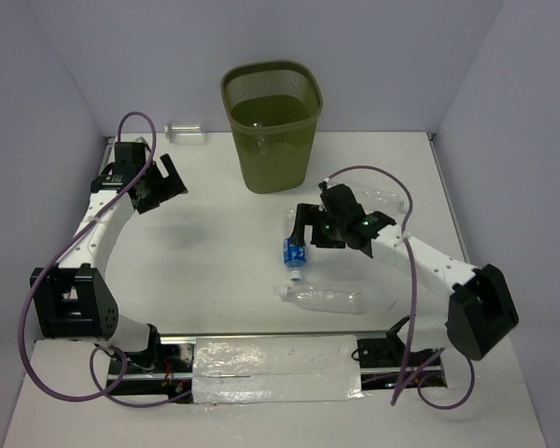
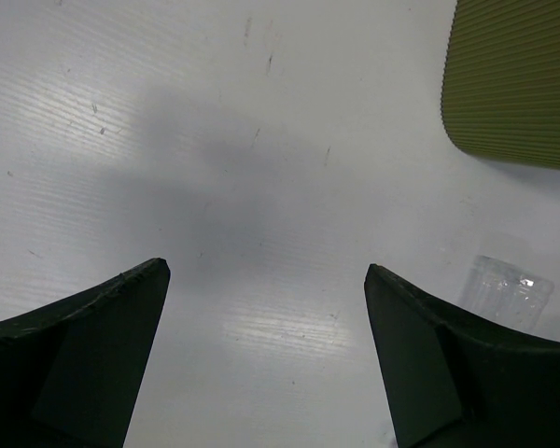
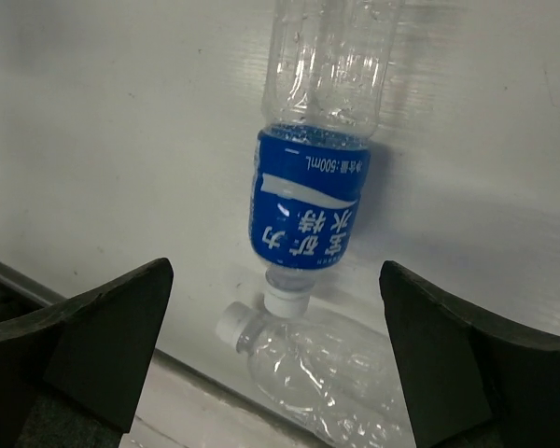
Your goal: Put the plastic bottles in the bin
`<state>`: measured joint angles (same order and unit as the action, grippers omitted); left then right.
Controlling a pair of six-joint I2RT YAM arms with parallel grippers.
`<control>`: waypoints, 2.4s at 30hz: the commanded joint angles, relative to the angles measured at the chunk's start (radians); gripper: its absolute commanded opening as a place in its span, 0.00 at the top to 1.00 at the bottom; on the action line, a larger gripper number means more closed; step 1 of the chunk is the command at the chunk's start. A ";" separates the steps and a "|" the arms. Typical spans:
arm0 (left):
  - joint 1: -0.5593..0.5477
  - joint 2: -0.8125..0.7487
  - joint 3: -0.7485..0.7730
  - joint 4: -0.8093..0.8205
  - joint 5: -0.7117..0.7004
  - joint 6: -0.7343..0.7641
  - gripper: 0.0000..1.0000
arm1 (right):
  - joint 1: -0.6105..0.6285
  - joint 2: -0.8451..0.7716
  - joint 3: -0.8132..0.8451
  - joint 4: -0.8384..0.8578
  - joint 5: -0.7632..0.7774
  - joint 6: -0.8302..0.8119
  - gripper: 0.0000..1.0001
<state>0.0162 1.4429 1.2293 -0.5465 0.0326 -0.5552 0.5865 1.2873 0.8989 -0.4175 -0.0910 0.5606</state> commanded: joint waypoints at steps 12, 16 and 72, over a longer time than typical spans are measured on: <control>-0.002 -0.026 0.001 0.016 0.006 0.005 0.01 | 0.053 0.366 0.169 0.100 0.030 -0.004 0.09; -0.002 -0.026 -0.002 0.019 0.007 0.003 0.01 | 0.053 0.415 0.193 0.103 0.033 0.010 0.30; -0.002 -0.010 0.039 -0.010 0.055 -0.003 0.01 | 0.022 0.450 1.266 0.079 0.852 -0.251 0.00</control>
<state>0.0162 1.4414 1.2247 -0.5739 0.1013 -0.5541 0.6170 1.8965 2.2215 -0.3054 0.6247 0.3157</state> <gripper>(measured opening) 0.994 0.997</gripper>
